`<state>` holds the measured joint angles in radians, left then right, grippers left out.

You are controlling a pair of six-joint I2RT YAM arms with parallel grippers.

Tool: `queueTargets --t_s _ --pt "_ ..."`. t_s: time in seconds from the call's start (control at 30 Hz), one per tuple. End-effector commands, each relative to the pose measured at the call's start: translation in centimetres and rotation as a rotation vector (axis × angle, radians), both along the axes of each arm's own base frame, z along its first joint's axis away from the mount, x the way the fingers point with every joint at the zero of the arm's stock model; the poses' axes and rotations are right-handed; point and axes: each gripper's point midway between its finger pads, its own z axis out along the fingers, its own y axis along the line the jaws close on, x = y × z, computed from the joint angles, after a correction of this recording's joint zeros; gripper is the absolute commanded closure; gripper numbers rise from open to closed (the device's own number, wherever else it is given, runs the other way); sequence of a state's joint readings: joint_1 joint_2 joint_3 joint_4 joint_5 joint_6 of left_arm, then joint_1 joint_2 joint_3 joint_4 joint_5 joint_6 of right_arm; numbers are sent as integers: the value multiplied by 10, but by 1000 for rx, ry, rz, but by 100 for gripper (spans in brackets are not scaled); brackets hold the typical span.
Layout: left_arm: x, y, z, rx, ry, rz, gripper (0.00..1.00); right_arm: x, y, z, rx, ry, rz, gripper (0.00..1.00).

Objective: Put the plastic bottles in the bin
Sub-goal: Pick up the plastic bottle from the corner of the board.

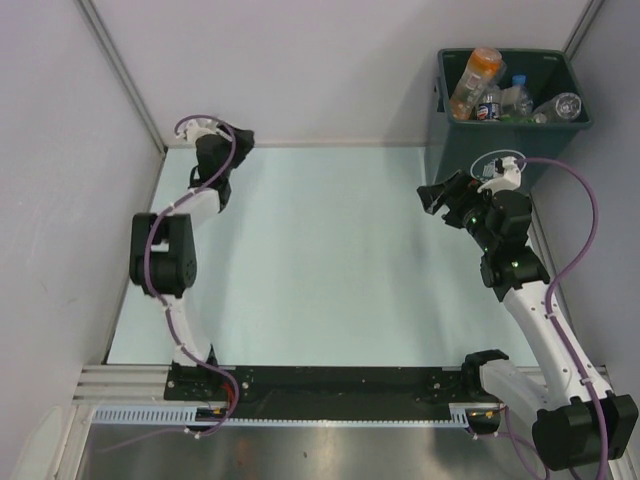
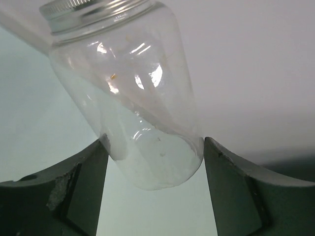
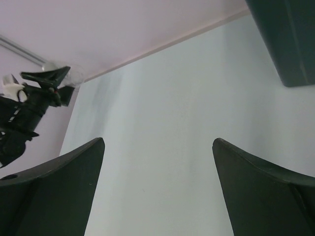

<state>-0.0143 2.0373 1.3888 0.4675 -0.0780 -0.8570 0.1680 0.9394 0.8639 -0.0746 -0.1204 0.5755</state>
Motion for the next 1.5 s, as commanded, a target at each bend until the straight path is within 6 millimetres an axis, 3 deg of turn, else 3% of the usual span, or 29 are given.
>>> queueTargets --t_s 0.0,0.03,0.13,0.17,0.2,0.27,0.37,0.43,0.5,0.6,0.63,0.73,0.83,0.97,1.1,1.2,1.47 --pt "-60 -65 75 179 -105 -227 100 -16 13 5 33 11 80 2" --pt "-81 -81 89 211 -106 -280 100 -19 15 8 31 6 93 1" --pt "-127 -117 80 227 -82 -468 100 -27 21 12 30 7 141 0" --pt "-152 -135 100 222 -140 -581 100 -30 24 14 33 5 158 0" --pt "-169 -143 91 222 -130 -643 100 -37 29 21 41 -13 194 0" --pt "-206 -164 103 268 -175 -780 100 -46 34 31 49 -49 241 0" --pt "-260 -196 98 318 -171 -1012 100 -66 50 60 53 -168 366 0" --pt "-299 -216 108 352 -225 -1156 100 -80 60 73 62 -218 443 0" --pt "-330 -225 118 368 -270 -1237 100 -87 69 86 67 -278 495 0" --pt "-373 -241 126 378 -334 -1370 99 -94 84 89 78 -293 561 1" --pt "-391 -244 138 384 -389 -1403 100 -98 92 88 81 -290 585 0" --pt "-421 -248 155 371 -481 -1469 100 -109 109 89 68 -314 639 0" --pt "-441 -249 161 364 -517 -1526 100 -117 122 93 63 -342 675 0" --pt "-453 -243 167 381 -549 -1534 100 -163 154 110 80 -451 865 0" --pt "-464 -244 170 364 -582 -1571 100 -180 171 117 62 -524 905 0" --pt "-469 -245 168 354 -579 -1598 100 -182 182 117 53 -522 922 0" --pt "-483 -245 160 344 -580 -1652 100 -162 204 112 16 -501 888 1"
